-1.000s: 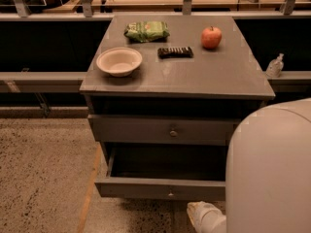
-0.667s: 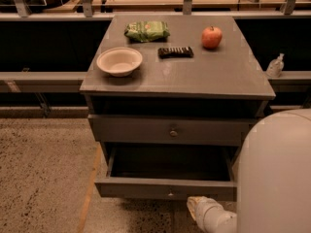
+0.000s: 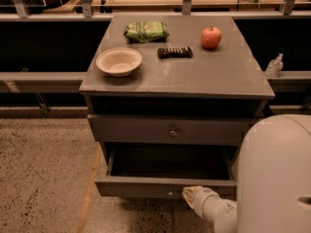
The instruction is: Close middle drawer
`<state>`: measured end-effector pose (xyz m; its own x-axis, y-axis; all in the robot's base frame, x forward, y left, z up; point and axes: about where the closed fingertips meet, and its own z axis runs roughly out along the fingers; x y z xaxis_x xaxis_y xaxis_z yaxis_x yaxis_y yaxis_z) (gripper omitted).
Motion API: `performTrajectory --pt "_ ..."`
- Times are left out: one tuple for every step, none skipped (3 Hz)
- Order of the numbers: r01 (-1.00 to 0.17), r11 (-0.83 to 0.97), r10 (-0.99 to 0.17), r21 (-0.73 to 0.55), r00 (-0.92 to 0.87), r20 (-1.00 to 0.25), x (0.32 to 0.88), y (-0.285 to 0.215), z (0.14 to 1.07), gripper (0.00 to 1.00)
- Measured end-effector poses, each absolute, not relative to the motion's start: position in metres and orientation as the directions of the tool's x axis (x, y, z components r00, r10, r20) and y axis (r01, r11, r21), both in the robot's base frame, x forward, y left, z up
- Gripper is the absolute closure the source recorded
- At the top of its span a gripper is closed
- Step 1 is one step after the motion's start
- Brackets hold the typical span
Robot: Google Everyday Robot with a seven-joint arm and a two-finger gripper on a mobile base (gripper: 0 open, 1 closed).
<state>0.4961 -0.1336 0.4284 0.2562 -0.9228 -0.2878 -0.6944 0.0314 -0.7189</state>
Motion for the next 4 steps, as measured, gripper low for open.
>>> performTrajectory --pt "-0.694 0.031 -0.923 -0.719 0.256 -0.288 0.495 -0.134 0.428 1.00" --pt "-0.678 0.022 -0.927 -0.734 0.261 -0.269 0.501 -0.133 0.429 1.00" --pt "-0.678 0.022 -0.927 -0.735 0.261 -0.269 0.501 -0.134 0.429 1.00" --pt "-0.666 0.013 -0.931 -0.746 0.264 -0.253 0.506 -0.133 0.431 1.00"
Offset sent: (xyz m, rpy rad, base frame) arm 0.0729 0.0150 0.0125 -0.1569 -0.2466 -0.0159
